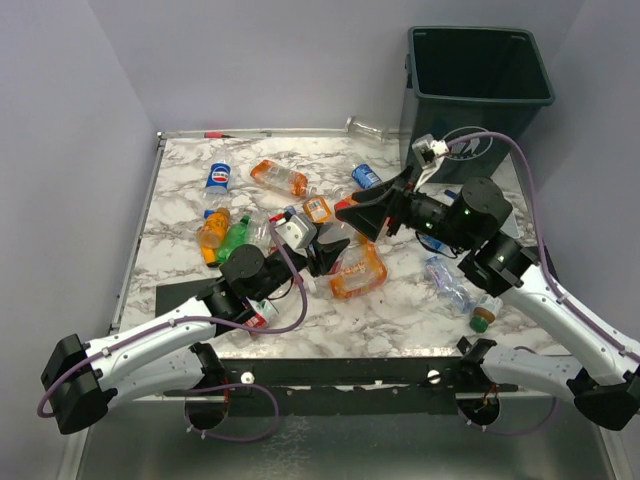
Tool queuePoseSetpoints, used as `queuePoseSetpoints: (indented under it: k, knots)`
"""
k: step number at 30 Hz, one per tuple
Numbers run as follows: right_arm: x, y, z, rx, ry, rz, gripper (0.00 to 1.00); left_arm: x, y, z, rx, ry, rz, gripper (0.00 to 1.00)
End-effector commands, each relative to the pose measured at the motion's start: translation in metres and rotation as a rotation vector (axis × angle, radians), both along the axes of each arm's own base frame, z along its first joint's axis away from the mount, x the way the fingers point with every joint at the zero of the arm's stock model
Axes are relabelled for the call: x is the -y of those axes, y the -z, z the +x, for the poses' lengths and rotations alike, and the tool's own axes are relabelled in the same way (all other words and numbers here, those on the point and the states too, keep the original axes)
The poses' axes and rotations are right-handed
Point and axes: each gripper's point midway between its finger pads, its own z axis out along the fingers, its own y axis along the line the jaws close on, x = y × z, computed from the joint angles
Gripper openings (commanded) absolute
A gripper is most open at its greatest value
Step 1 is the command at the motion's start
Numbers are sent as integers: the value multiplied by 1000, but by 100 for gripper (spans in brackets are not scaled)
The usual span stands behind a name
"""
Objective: Put the plastic bottles in the bin
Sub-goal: Pick up the plastic bottle from the corner of the board.
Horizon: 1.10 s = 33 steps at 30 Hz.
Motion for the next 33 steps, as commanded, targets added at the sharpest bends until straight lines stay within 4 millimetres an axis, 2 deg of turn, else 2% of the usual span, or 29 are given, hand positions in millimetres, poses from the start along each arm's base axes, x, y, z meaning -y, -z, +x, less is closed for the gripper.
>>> queuePoseSetpoints:
  k: [1, 9, 13, 16, 19, 21, 25, 28, 30, 31, 32, 33]
  knots:
    - [3, 30, 26, -12, 159, -163, 73, 2, -2, -2, 10, 18, -14, 36]
    - [-8, 54, 38, -60, 198, -241, 62, 3, -1, -2, 6, 21, -11, 36]
    - [-15, 60, 36, -74, 164, -250, 60, 3, -1, -1, 5, 19, -12, 36]
    - [-21, 65, 31, -87, 125, -259, 63, 3, -1, -2, 3, 20, -14, 36]
    - [-19, 71, 32, -101, 144, -268, 61, 3, -3, -2, 5, 21, -17, 36]
    - [-16, 75, 34, -113, 167, -274, 53, 2, -4, -2, 7, 19, -19, 36]
    - [-14, 74, 32, -109, 165, -263, 30, 2, -4, -2, 7, 19, -20, 36]
    - [-13, 73, 32, -108, 170, -266, 2, 2, -3, -2, 4, 19, -21, 37]
    - [-12, 72, 31, -105, 171, -269, 1, 1, -4, -1, 3, 14, -25, 43]
    - [-11, 70, 31, -103, 175, -268, 1, 0, -5, -1, 1, 7, -27, 49]
    - [-9, 69, 32, -100, 183, -269, 1, -1, -5, 0, 1, 0, -31, 61]
    - [-6, 65, 32, -91, 194, -270, 1, -3, -6, 0, 1, -7, -35, 78]
